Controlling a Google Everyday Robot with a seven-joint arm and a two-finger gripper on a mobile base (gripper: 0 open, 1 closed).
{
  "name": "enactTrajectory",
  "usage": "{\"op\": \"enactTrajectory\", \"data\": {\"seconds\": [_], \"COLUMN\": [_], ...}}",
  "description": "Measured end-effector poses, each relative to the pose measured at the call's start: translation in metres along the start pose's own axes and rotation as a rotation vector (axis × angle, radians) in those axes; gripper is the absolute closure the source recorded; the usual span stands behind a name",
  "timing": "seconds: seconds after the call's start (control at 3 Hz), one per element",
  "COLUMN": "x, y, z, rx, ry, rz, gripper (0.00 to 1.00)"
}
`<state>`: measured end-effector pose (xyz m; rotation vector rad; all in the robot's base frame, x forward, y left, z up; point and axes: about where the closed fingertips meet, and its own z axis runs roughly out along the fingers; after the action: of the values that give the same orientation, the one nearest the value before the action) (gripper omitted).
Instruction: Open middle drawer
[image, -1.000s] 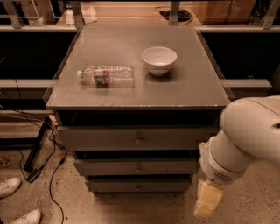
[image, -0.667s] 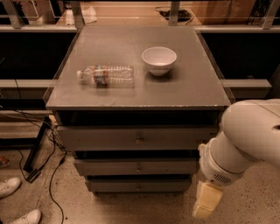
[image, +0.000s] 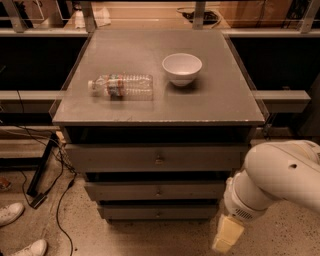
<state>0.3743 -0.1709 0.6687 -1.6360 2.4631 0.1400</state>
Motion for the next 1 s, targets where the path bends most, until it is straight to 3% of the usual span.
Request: {"op": "enactTrajectory", "data": {"seconds": [0.33,0.67,1.0], "x": [0.001,0.001,-0.004], "y": [-0.015,-0.015,-0.011], "z": [0.022,0.022,0.044], "rx": [0.045,0.045,0.052], "ry": [-0.035,-0.035,-0.063], "rz": [0.021,0.021,0.024], "gripper": [0.00,0.00,0.00]}}
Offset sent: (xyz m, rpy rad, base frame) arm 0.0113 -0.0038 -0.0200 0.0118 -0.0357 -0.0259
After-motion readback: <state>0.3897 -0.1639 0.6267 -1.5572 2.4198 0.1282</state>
